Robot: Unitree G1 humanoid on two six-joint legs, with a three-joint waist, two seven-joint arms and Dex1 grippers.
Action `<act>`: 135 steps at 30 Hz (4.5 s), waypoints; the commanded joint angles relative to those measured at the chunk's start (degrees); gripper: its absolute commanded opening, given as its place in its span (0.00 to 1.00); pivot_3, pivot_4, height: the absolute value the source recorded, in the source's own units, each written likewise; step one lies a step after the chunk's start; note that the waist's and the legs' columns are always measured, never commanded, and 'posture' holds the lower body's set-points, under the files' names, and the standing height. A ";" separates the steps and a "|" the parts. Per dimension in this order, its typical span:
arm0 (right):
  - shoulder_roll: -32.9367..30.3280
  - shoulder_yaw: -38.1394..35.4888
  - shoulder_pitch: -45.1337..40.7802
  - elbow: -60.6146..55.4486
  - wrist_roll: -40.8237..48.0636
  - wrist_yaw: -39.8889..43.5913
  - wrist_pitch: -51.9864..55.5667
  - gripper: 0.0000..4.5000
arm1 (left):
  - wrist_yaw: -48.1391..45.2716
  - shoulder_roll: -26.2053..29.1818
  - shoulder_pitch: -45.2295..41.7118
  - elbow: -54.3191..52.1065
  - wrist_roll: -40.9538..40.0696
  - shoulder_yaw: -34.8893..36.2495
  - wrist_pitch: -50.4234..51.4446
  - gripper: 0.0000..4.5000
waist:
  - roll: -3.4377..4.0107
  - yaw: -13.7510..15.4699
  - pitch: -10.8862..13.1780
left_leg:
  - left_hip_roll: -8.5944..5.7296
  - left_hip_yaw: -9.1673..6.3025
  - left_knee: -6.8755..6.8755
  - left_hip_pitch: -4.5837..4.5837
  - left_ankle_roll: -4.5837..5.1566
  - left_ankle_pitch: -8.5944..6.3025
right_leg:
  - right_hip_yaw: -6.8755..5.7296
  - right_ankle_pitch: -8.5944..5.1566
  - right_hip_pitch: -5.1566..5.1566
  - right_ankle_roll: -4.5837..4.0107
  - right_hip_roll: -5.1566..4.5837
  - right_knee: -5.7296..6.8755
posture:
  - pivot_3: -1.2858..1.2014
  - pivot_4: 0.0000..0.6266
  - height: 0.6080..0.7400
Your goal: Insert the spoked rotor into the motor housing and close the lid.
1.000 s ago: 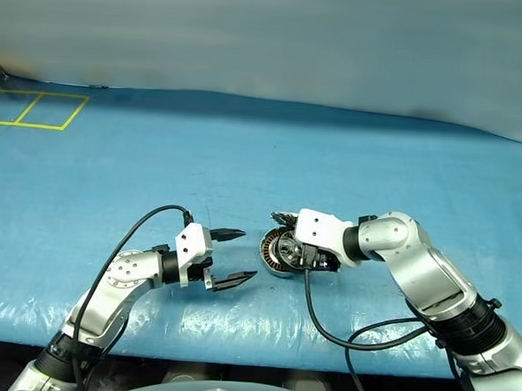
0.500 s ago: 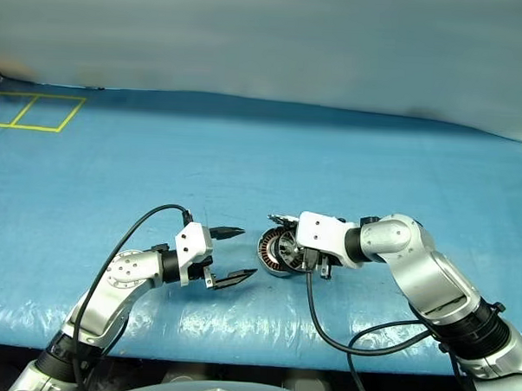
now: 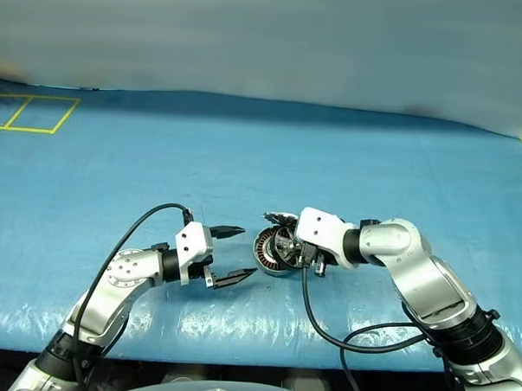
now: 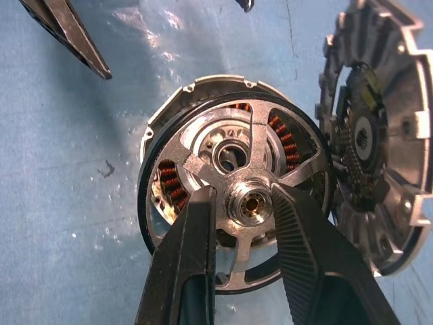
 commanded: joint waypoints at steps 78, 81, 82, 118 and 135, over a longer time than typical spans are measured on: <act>16.76 -5.72 9.36 5.34 8.57 -17.27 -1.85 0.01 | -0.31 -1.55 -0.96 2.52 -1.97 2.12 -2.68 1.00 | 0.02 0.39 0.02 | -0.01 0.01 0.00 0.00 0.00 0.00 | 0.01 -0.01 0.01 -0.01 -0.01 -0.01 | 0.52 0.24 1.00; 17.08 -4.04 9.77 7.47 6.75 -17.99 -2.86 0.01 | -0.27 -1.30 -1.07 2.30 -2.14 2.12 -2.46 1.00 | 0.02 0.39 0.02 | -0.02 0.00 -0.01 0.00 0.00 0.00 | 0.01 0.00 0.01 -0.01 -0.02 -0.01 | 0.52 0.24 1.00; 17.11 -3.57 10.02 8.20 6.16 -18.23 -3.23 0.01 | -0.29 -1.27 -1.10 2.18 -2.32 2.17 -2.33 1.00 | 0.02 0.40 0.02 | -0.03 0.00 -0.02 -0.01 0.00 0.00 | 0.01 0.00 0.00 -0.01 -0.02 -0.02 | 0.52 0.24 1.00; 20.21 -19.32 37.55 -17.93 17.62 -29.48 -2.21 0.00 | -9.83 -15.79 -33.95 35.26 -12.05 7.75 1.56 0.49 | -0.06 0.88 -0.04 | -0.08 -0.05 0.06 -0.03 -0.01 0.01 | 0.03 0.05 0.08 0.12 0.06 -0.06 | 0.52 0.24 1.00; 21.06 -25.94 43.05 -21.77 18.93 -33.62 -4.02 0.00 | -27.29 -15.13 -36.64 42.07 0.54 -5.45 -8.83 0.00 | -0.05 0.79 -0.04 | -0.09 -0.09 -0.04 -0.08 0.00 0.00 | 0.05 -0.02 0.04 0.04 0.05 -0.08 | 0.52 0.24 1.00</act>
